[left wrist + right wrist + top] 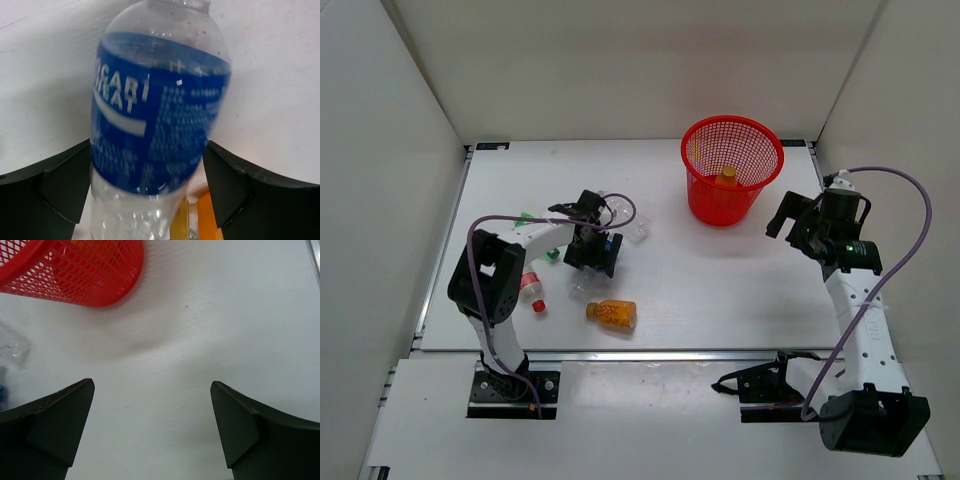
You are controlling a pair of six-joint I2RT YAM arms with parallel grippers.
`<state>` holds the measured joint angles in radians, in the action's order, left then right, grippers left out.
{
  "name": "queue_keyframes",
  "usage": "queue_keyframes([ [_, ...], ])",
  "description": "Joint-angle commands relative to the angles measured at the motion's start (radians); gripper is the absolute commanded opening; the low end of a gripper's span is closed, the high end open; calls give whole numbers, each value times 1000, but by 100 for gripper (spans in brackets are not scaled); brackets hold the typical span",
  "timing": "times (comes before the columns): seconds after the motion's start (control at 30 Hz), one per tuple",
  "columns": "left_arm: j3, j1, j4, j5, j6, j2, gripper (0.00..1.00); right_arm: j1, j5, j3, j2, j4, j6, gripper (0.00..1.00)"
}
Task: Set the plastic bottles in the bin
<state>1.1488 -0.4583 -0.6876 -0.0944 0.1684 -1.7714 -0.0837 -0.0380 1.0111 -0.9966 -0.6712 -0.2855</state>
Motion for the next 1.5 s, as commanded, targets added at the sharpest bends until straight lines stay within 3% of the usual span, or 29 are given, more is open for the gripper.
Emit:
queue_keyframes([
  [0.0, 23, -3, 45, -28, 10, -26, 94, -28, -25, -31, 48, 56, -24, 99],
  [0.03, 31, 1, 48, -40, 17, -25, 93, -39, -37, -42, 62, 62, -26, 99],
  [0.13, 29, 18, 42, -30, 34, -1, 72, -56, -54, -60, 91, 62, -20, 99],
  [0.3, -26, 32, 24, 1, 37, 136, 58, -40, -11, -69, 122, 44, -20, 99],
  [0.5, 49, 55, 5, -5, 65, 378, 55, -106, 6, -114, 177, 2, -14, 99],
  [0.57, 121, 56, 35, -18, 106, 394, 68, -135, -17, -138, 200, 10, -1, 99],
  [0.63, 215, 27, 92, 7, 137, 386, 61, -163, -30, -160, 225, 21, -3, 99],
  [0.77, 402, -68, 309, 16, 215, 281, 55, -146, -17, -146, 236, 24, 12, 99],
  [0.83, 469, -91, 502, 15, 272, 225, 45, -113, 33, -132, 239, 12, 31, 99],
  [0.9, 494, -98, 661, 83, 411, 152, 53, -96, 71, -131, 250, 16, 31, 99],
  [0.97, 506, -114, 842, 117, 503, 100, 46, -97, 72, -128, 251, 19, 42, 99],
  [1.03, 537, -140, 1018, 147, 566, 38, 52, -103, 53, -128, 248, 27, 48, 99],
  [1.1, 631, -172, 1025, 224, 585, -81, 49, -123, 21, -134, 256, 28, 48, 99],
  [1.27, 1249, -235, 872, 262, 540, -445, 50, -145, -8, -169, 251, 64, 65, 99],
  [1.33, 1412, -252, 811, 274, 549, -593, 51, -149, 4, -177, 247, 59, 71, 99],
  [1.4, 1453, -250, 804, 275, 577, -626, 54, -156, 16, -184, 246, 64, 83, 99],
  [1.47, 1351, -260, 847, 250, 582, -591, 59, -159, 23, -192, 251, 70, 82, 99],
])
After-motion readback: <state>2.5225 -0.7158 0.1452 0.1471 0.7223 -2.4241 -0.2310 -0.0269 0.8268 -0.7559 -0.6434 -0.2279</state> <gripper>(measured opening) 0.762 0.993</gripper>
